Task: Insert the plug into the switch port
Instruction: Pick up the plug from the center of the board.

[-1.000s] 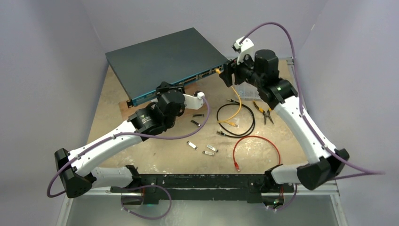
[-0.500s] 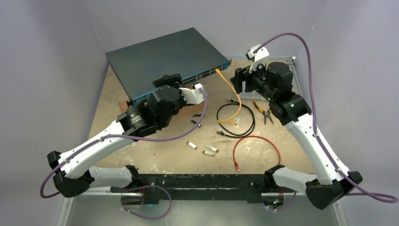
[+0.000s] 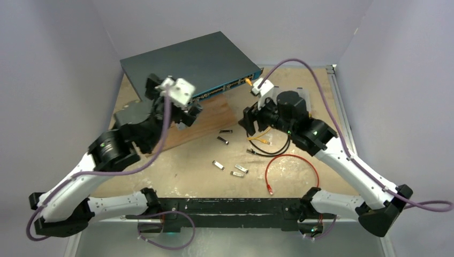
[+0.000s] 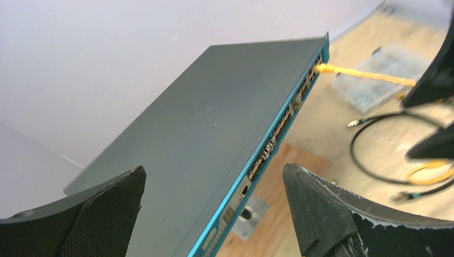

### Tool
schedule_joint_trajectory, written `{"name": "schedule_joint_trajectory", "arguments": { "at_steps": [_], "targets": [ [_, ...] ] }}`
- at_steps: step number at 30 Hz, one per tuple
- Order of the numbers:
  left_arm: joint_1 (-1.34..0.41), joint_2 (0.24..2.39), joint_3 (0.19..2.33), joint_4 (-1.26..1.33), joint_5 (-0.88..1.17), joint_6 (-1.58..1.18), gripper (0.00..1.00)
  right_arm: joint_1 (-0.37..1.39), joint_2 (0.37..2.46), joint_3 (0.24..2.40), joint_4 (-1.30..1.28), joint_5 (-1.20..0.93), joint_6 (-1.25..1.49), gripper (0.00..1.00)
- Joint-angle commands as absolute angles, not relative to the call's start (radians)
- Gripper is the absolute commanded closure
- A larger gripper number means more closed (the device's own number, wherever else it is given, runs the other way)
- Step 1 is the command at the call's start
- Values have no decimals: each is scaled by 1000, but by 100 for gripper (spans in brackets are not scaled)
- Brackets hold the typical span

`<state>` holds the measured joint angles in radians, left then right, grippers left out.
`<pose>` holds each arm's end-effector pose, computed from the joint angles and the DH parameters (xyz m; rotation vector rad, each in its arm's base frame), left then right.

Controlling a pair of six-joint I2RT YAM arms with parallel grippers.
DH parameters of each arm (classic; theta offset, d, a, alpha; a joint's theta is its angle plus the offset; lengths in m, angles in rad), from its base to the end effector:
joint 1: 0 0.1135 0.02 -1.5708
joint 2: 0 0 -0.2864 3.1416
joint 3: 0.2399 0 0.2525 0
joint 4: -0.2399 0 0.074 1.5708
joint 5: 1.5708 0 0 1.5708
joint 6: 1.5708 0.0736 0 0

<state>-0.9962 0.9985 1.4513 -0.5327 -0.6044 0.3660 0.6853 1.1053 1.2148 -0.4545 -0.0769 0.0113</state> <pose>0.1402 -0.1396 0.5048 0.6386 1.5068 0.0162 0.2034 0.1736 0.4060 -0.6951 1.8244 0.5390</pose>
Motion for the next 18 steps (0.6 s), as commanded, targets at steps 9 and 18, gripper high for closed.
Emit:
{"name": "schedule_joint_trajectory", "arguments": {
  "at_steps": [9,18],
  "targets": [
    [-997,748,1498,-679,-693,-219,1,1003,1129,1055,-303,-19,175,31],
    [-997,690,1461,-855,-689,-342,1,1086,1249,908,-147,46,224,36]
  ]
}}
